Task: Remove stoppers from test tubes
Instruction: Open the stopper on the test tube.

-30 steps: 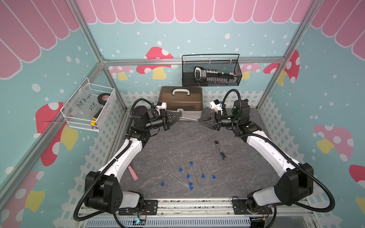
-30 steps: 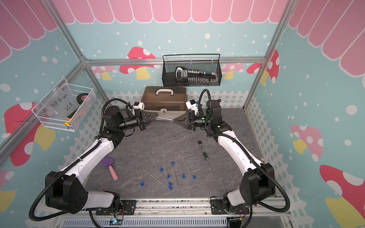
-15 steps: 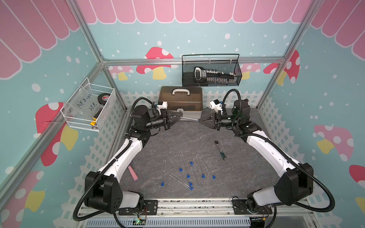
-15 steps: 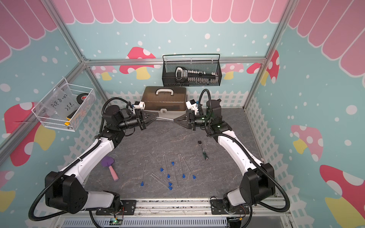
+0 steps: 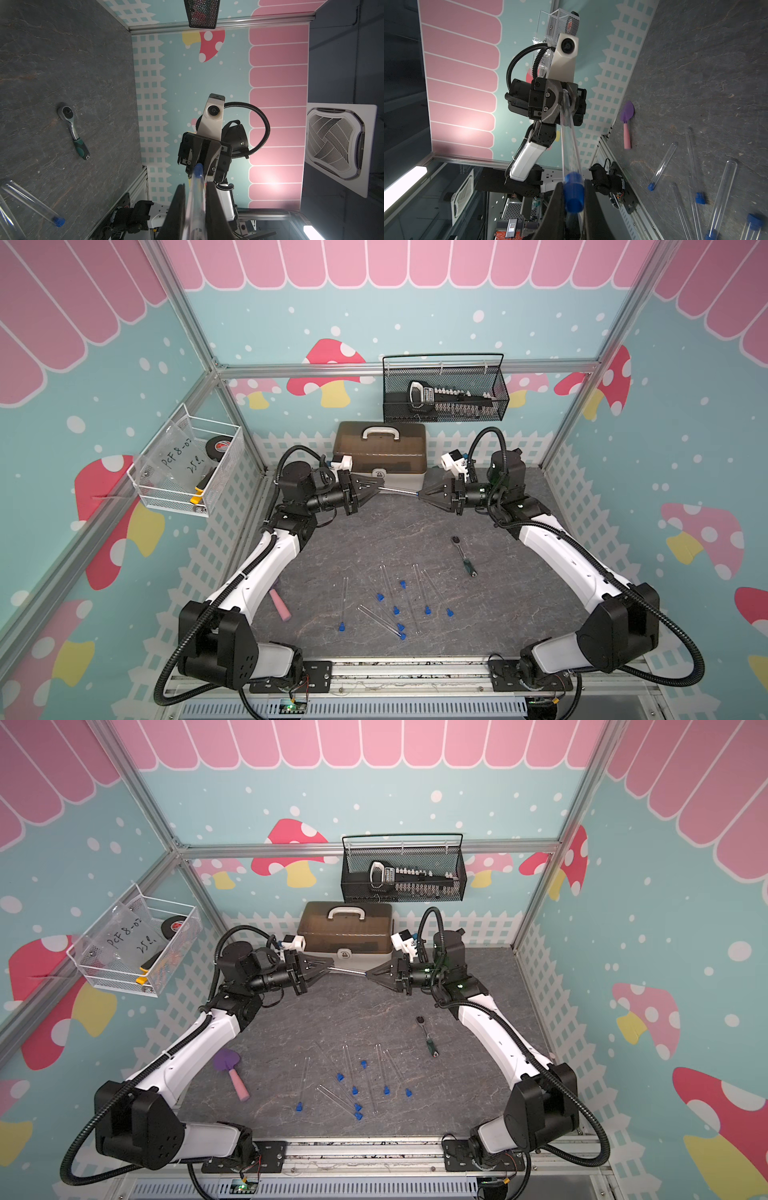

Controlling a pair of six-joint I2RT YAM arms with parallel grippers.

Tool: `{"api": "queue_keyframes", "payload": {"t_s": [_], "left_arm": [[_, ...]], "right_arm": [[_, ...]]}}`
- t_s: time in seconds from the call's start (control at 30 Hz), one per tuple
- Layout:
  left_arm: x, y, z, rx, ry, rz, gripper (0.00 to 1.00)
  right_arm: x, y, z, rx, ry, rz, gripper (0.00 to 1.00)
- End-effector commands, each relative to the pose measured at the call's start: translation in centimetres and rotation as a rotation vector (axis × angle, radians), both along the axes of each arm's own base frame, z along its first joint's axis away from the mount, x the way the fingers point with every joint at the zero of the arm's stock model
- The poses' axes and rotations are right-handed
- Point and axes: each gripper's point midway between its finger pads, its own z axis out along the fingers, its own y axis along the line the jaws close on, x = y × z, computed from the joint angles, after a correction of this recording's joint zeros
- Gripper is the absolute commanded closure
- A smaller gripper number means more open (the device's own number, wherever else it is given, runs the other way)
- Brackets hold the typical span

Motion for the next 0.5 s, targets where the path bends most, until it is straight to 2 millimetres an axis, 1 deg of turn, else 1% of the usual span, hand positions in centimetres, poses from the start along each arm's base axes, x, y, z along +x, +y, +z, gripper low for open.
{"api": "queue_keyframes", "payload": {"t_s": [0.0,0.2,0.47], "left_arm": [[1.0,1.4,-0.6,0.018,0.016,0.048,1.00],[1.4,2.4,-2.0,0.021,0.051,0.083,1.00],[1.9,3.5,-2.0,0.021,0.052,0.116,1.00]], "right_arm": [[0.2,-1.1,1.5,-0.023,-0.086,-0.051,1.00],[0.3,-1.5,2.7,0.014,-0.126,-0.069,1.00],[0.4,-2.0,2.2,0.018,-0.096,-0.085,1.00]]}}
